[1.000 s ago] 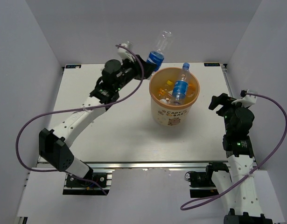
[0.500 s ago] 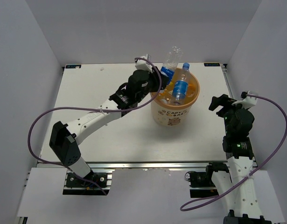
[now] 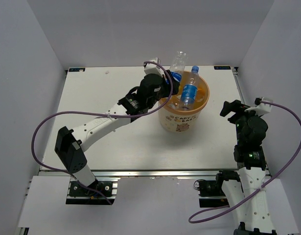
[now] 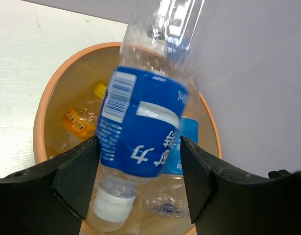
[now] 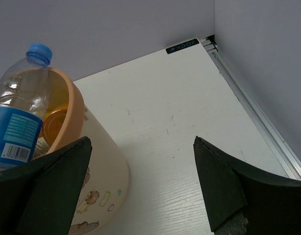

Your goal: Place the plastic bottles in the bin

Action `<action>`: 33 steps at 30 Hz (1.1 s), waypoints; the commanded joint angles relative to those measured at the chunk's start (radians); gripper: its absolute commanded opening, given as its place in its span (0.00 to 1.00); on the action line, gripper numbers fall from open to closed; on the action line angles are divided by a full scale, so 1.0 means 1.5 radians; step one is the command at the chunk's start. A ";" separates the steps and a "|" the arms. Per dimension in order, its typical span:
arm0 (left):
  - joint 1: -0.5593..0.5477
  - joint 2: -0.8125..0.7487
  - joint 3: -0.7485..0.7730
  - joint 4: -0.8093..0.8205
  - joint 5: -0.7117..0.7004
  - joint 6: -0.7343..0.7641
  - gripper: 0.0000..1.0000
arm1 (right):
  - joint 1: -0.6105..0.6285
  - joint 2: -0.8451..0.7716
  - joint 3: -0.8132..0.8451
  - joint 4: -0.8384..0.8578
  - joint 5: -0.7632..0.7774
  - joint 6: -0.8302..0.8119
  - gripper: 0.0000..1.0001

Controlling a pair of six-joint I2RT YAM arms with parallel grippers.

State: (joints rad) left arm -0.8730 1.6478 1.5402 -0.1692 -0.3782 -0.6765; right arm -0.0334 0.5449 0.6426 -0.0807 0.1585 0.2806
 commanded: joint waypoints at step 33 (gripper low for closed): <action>0.533 -0.403 -0.378 -0.195 -0.230 -0.124 0.98 | -0.003 0.052 0.009 -0.005 0.059 0.016 0.89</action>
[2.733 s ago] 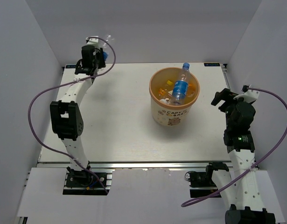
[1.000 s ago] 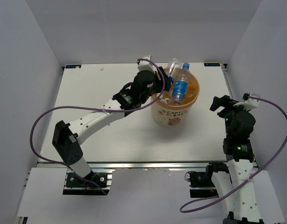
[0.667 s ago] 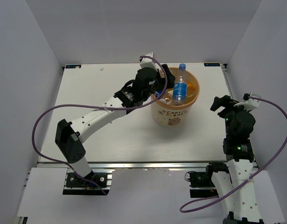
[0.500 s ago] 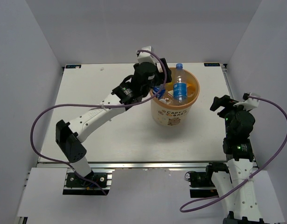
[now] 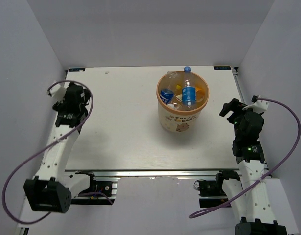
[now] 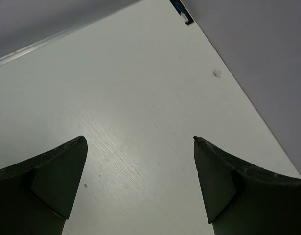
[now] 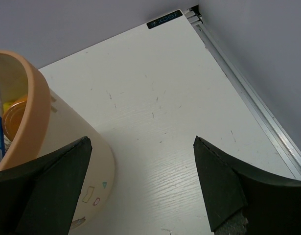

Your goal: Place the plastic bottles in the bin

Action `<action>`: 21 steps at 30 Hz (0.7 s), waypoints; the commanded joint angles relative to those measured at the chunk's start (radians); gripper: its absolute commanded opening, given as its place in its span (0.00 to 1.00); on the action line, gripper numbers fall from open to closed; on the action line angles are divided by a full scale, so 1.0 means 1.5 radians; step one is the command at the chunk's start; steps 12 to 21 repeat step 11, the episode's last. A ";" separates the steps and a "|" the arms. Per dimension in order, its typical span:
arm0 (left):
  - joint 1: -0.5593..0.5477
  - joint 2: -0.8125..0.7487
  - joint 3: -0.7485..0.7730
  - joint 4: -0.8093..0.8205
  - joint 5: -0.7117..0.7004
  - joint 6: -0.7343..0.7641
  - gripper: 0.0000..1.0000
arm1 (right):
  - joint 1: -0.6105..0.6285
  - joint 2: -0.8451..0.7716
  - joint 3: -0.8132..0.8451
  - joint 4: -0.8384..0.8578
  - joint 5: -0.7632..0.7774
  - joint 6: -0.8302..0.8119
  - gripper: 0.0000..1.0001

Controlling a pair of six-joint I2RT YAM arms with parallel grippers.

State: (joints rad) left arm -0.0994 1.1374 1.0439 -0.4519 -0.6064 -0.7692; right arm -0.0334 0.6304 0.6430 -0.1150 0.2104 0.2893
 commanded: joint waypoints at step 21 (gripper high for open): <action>0.114 -0.004 -0.046 -0.024 0.043 -0.079 0.98 | -0.003 -0.016 -0.010 0.046 0.014 0.009 0.89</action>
